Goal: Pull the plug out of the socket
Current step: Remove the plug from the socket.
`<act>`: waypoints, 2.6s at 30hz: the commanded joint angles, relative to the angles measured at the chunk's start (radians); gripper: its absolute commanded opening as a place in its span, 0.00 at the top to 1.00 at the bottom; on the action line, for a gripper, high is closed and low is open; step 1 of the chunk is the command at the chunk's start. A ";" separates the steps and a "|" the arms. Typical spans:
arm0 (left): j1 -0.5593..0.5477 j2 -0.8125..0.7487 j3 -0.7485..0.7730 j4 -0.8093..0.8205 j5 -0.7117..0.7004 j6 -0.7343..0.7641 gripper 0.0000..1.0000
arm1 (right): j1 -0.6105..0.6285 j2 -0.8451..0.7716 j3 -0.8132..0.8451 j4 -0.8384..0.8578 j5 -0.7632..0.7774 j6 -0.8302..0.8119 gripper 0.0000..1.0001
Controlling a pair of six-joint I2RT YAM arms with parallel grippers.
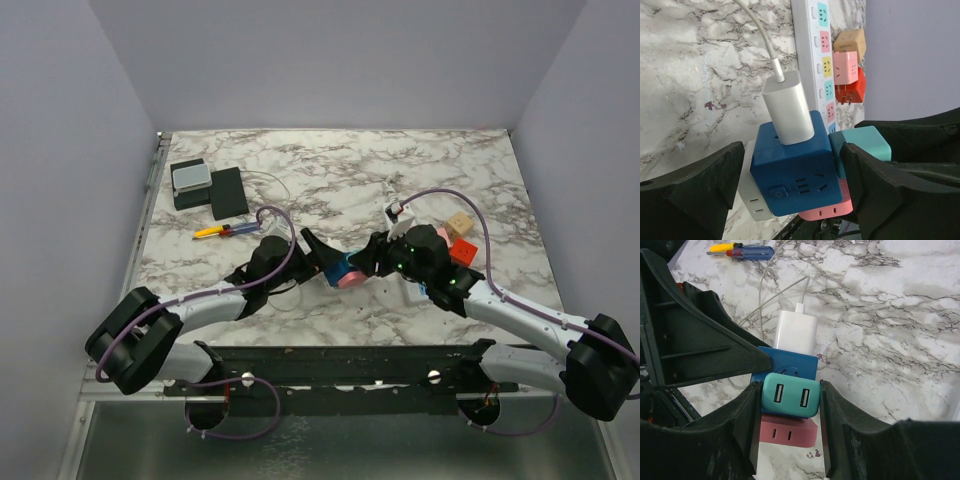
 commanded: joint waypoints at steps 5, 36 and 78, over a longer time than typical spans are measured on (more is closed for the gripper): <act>-0.003 0.046 -0.001 0.024 0.034 -0.005 0.17 | 0.008 -0.016 0.013 0.109 -0.022 0.016 1.00; -0.002 0.045 -0.005 0.044 0.001 0.175 1.00 | 0.000 0.161 0.191 -0.174 0.016 0.118 1.00; 0.026 -0.046 -0.070 0.018 -0.066 0.220 1.00 | -0.017 0.194 0.177 -0.121 -0.054 0.277 1.00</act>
